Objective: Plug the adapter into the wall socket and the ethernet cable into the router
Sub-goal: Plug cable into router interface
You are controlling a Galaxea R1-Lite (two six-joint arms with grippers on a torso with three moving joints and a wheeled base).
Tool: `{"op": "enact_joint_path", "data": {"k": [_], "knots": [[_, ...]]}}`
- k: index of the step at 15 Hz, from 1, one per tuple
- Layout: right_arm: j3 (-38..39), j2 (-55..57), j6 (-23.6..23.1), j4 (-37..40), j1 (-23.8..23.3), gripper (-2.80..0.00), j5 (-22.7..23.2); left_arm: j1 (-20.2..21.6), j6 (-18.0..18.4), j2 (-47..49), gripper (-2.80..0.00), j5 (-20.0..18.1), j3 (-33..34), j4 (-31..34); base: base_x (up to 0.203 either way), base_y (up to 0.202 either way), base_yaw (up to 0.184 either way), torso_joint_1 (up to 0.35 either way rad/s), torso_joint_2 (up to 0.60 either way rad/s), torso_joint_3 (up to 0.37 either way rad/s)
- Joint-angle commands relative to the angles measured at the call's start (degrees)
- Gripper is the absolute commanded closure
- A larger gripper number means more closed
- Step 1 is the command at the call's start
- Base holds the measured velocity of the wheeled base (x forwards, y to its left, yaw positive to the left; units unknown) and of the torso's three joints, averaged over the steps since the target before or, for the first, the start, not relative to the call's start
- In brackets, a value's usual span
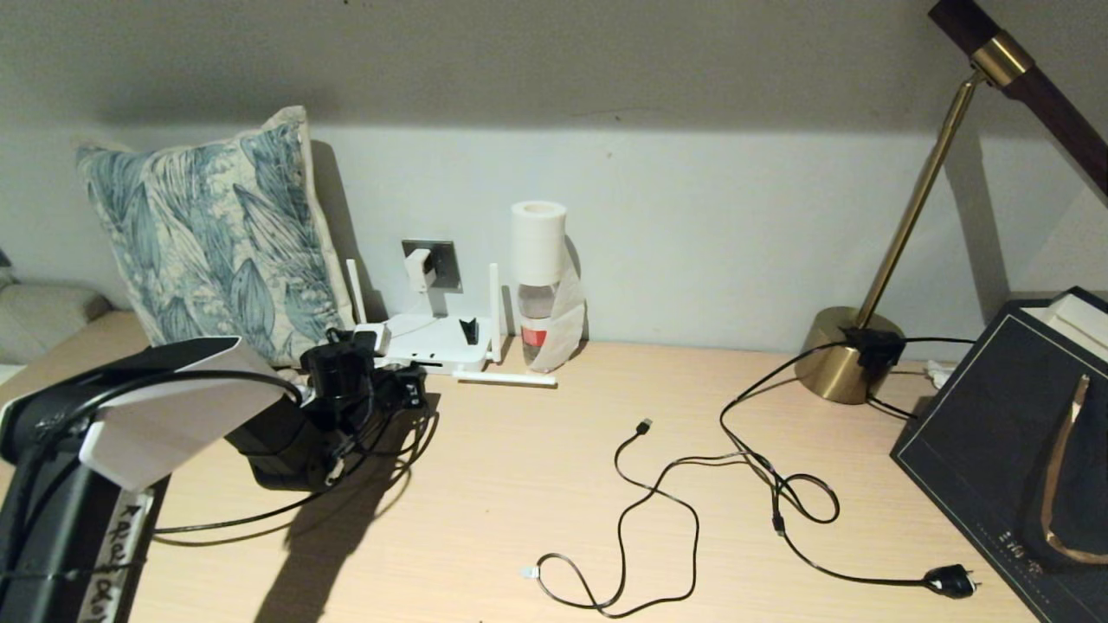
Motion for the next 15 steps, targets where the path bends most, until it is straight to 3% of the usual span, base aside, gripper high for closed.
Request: {"op": "enact_joint_path", "data": {"k": [1, 15], "knots": [[0.0, 0.1, 0.0, 0.0, 0.0, 0.0, 0.0, 0.0, 0.0, 0.3, 0.0, 0.0, -0.3, -0.5, 0.0, 0.0, 0.0, 0.0, 0.0, 0.0], [0.0, 0.1, 0.0, 0.0, 0.0, 0.0, 0.0, 0.2, 0.0, 1.2, 0.0, 0.0, -2.1, -0.5, 0.0, 0.0, 0.0, 0.0, 0.0, 0.0]]}}
